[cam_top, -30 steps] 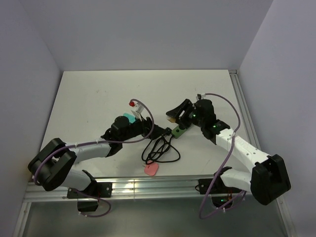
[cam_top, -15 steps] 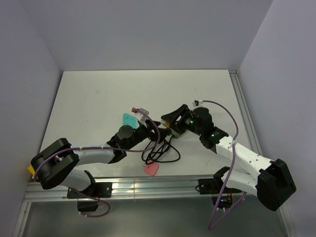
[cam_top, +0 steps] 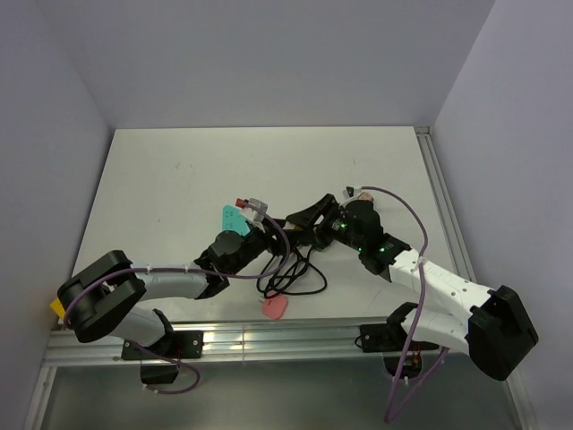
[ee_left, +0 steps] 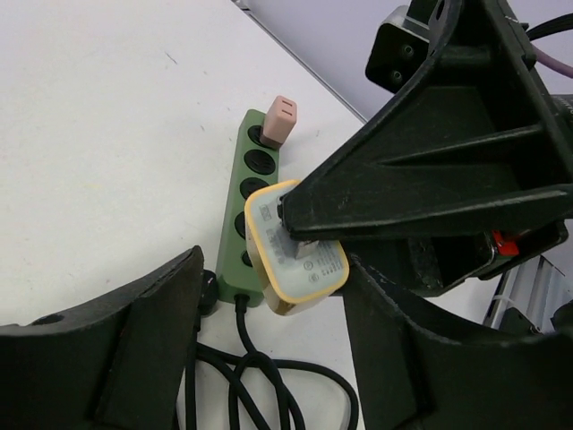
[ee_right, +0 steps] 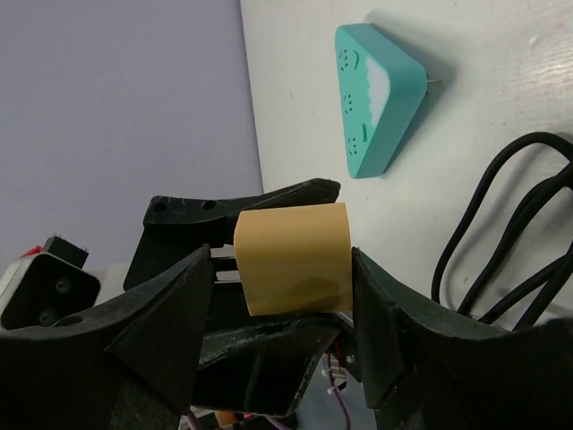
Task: Insert the plug
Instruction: Pick up the plug from the center of the board.
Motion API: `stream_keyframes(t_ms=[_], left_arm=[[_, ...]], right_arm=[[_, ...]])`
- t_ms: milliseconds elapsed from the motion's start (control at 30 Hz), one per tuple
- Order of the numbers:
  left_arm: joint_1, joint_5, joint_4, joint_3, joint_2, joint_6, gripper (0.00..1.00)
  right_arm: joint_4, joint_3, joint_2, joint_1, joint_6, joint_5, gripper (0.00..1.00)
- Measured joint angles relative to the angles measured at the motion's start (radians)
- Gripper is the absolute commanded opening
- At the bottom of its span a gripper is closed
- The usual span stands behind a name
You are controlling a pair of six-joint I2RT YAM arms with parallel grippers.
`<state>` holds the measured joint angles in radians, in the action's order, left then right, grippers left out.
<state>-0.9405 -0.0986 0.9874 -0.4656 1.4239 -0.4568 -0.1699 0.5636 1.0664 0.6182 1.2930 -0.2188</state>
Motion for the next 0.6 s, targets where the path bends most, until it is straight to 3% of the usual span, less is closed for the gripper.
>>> stream_keyframes(t_ms=[133,267,300,367,533,600], left_arm=[[0.000,0.001,-0.001,0.000,0.000,0.001,0.59],[-0.001,0.003,-0.006,0.000,0.000,0.003,0.38],[-0.003,0.004,-0.010,0.000,0.000,0.007,0.19],[-0.006,0.008,-0.015,-0.003,-0.001,-0.004,0.00],[-0.004,0.011,-0.053,-0.026,-0.004,0.001,0.00],[-0.004,0.010,-0.057,-0.027,-0.004,0.001,0.00]], right_arm=[[-0.010,0.000,0.011,0.013,0.000,-0.008,0.40],[-0.014,0.000,0.037,0.023,-0.001,-0.012,0.40],[-0.012,0.000,0.039,0.024,-0.002,-0.010,0.41],[-0.014,0.000,0.039,0.023,-0.015,-0.003,0.41],[-0.024,0.003,0.039,0.023,-0.039,0.009,0.45],[-0.023,0.005,0.039,0.023,-0.049,0.009,0.55]])
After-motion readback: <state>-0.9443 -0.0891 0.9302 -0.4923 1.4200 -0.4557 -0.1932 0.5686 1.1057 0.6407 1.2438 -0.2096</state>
